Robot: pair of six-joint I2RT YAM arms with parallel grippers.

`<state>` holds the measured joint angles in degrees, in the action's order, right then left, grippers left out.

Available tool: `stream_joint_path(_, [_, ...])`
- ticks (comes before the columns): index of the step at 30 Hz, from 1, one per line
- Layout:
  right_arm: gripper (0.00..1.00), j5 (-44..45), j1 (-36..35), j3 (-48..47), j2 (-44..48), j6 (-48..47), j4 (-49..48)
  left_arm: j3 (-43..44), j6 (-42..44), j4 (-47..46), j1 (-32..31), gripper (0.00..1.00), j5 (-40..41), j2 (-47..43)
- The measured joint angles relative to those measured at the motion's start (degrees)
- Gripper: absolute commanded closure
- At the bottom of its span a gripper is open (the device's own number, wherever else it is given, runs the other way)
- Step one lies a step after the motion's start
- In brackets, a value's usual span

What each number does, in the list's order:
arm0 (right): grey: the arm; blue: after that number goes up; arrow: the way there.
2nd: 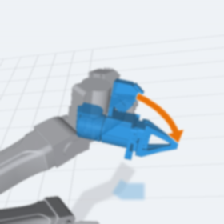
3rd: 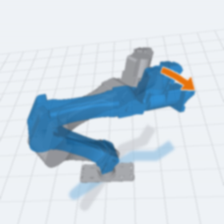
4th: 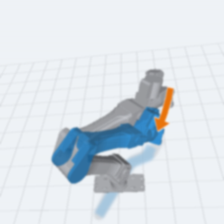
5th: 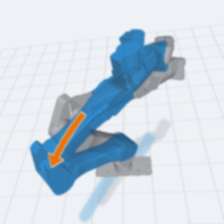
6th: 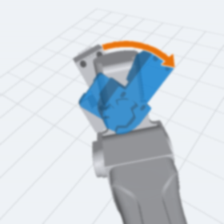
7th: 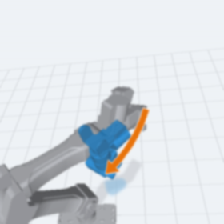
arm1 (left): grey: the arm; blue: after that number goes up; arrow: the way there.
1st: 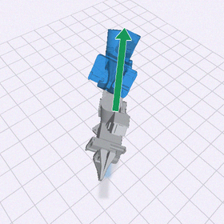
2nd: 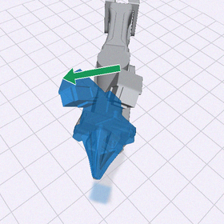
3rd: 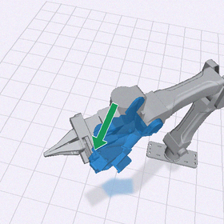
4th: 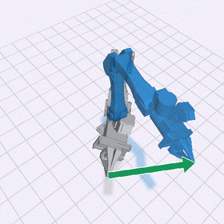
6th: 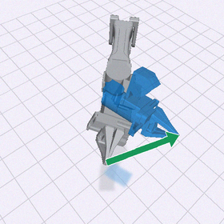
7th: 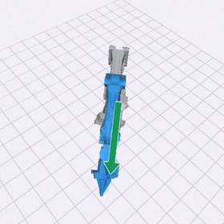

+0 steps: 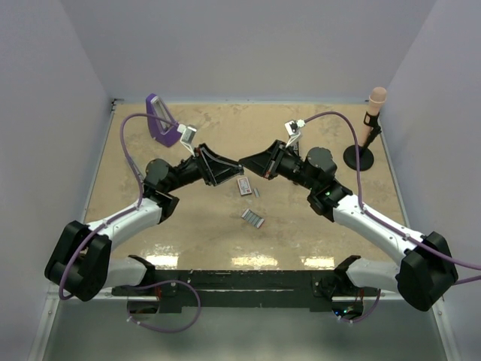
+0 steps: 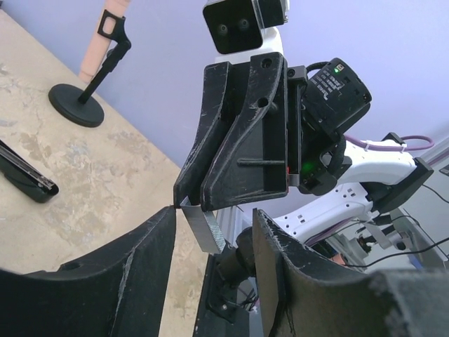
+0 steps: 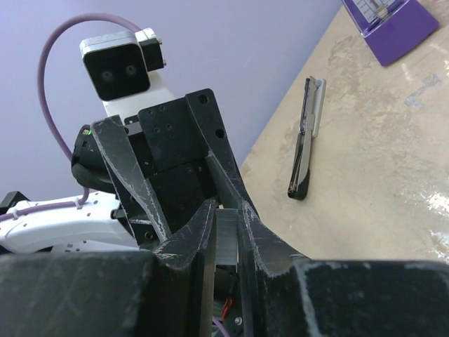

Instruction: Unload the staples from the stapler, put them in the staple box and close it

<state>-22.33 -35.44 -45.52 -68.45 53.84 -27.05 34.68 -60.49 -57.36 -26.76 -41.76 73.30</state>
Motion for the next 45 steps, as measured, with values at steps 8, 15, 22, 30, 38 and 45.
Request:
stream_joint_path(8, [0.82, 0.1, -0.3, 0.0, 0.4, 0.3, -0.7, -1.4, -1.7, -3.5, 0.0, 0.54, 0.0, 0.0])
stream_joint_path(15, [0.82, 0.1, -0.3, 0.0, 0.4, 0.3, -0.8, -3.3, -3.1, -5.7, 0.0, 0.59, 0.0, 0.0])
stream_joint_path(22, [0.82, 0.1, -0.8, 0.0, 0.4, 0.3, -0.9, -3.5, -5.1, -9.0, 0.0, 0.65, 0.0, 1.5])
stream_joint_path(30, [0.82, 0.0, -1.0, 0.0, 0.4, 0.4, -1.2, -3.6, -6.4, -11.0, 0.0, 0.77, 0.0, 2.6])
stream_joint_path(38, [0.66, -0.2, -1.1, 0.0, 0.4, 0.5, -1.6, -4.0, -6.9, -11.7, 0.0, 0.84, 0.1, 2.6])
stream_joint_path(45, [0.20, 1.4, -1.2, -0.2, 1.3, -1.0, 2.5, -4.4, -4.7, -8.3, -0.1, 0.87, -0.1, 1.8])
